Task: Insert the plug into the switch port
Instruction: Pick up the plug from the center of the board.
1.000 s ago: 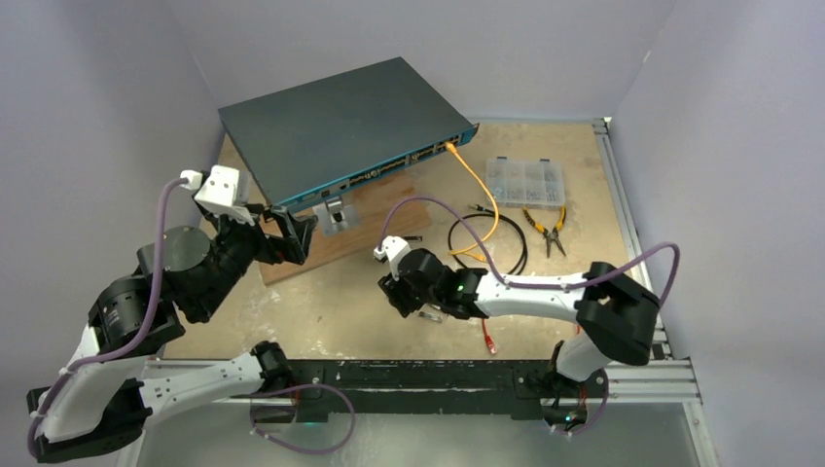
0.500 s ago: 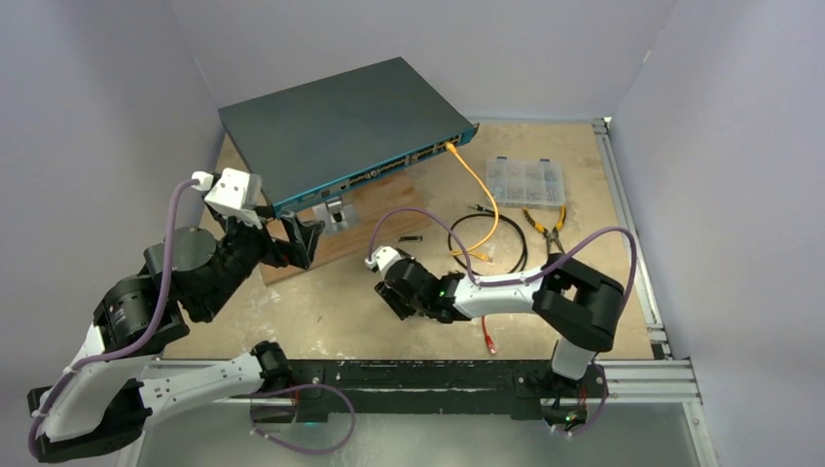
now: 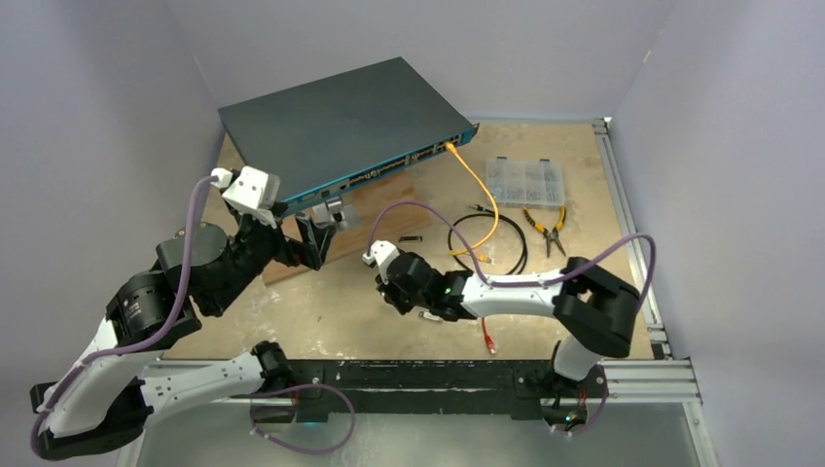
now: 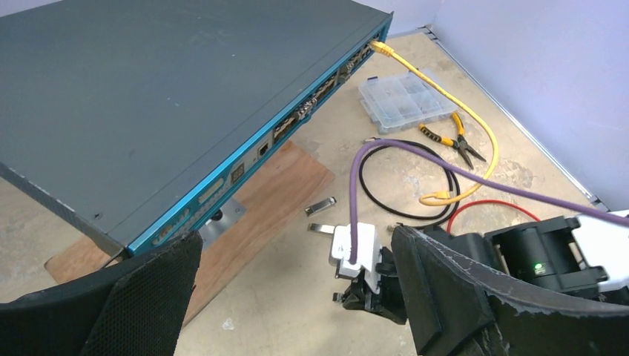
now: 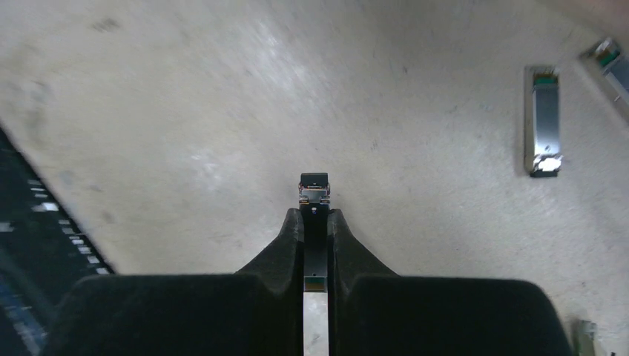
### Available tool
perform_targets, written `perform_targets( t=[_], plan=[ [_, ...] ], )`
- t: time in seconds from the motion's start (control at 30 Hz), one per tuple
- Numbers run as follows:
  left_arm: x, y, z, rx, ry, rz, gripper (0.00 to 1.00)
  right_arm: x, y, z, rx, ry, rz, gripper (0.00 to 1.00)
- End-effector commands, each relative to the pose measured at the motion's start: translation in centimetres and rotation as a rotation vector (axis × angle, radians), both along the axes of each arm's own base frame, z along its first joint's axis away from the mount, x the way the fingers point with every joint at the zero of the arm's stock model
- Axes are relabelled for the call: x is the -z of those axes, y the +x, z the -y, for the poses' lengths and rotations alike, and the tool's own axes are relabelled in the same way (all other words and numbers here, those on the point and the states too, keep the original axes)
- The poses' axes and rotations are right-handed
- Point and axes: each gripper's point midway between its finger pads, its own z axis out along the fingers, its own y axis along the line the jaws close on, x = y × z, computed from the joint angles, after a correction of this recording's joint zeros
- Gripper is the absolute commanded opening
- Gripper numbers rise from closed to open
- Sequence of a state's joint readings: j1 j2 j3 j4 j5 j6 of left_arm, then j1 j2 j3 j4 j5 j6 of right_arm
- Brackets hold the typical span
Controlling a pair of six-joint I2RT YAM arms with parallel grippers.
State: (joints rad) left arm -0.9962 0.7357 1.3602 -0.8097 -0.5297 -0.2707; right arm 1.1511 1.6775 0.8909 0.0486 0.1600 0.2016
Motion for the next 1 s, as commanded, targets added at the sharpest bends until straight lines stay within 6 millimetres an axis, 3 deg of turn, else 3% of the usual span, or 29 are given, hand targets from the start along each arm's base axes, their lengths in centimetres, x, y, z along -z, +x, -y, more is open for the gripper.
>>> perform_targets(
  t=[0.0,0.17,0.47,0.63,0.97],
  plan=[
    [-0.7,0.0,1.4,0.058,-0.014,0.033,0.99,-6.1,-0.3,-1.6,-0.028,0.176,0.037,0.0],
    [-0.2,-0.1,2.4,0.101,-0.011,0.04,0.99,-12.5,0.0,-1.2,-0.012,0.342,0.087,0.0],
    [-0.3,-0.6,5.4,0.229,-0.067,0.085,0.99,-24.2,1.6,3.9,0.026,0.707,0.161,0.0],
    [1.2,-0.4,8.0,0.301,-0.057,0.058,0.99,-27.7,1.6,6.0,0.042,0.801,0.211,0.0],
    [2.2,0.0,11.7,0.378,-0.15,0.048,0.99,-31.8,1.2,8.9,0.02,1.012,0.24,0.0]
  ],
)
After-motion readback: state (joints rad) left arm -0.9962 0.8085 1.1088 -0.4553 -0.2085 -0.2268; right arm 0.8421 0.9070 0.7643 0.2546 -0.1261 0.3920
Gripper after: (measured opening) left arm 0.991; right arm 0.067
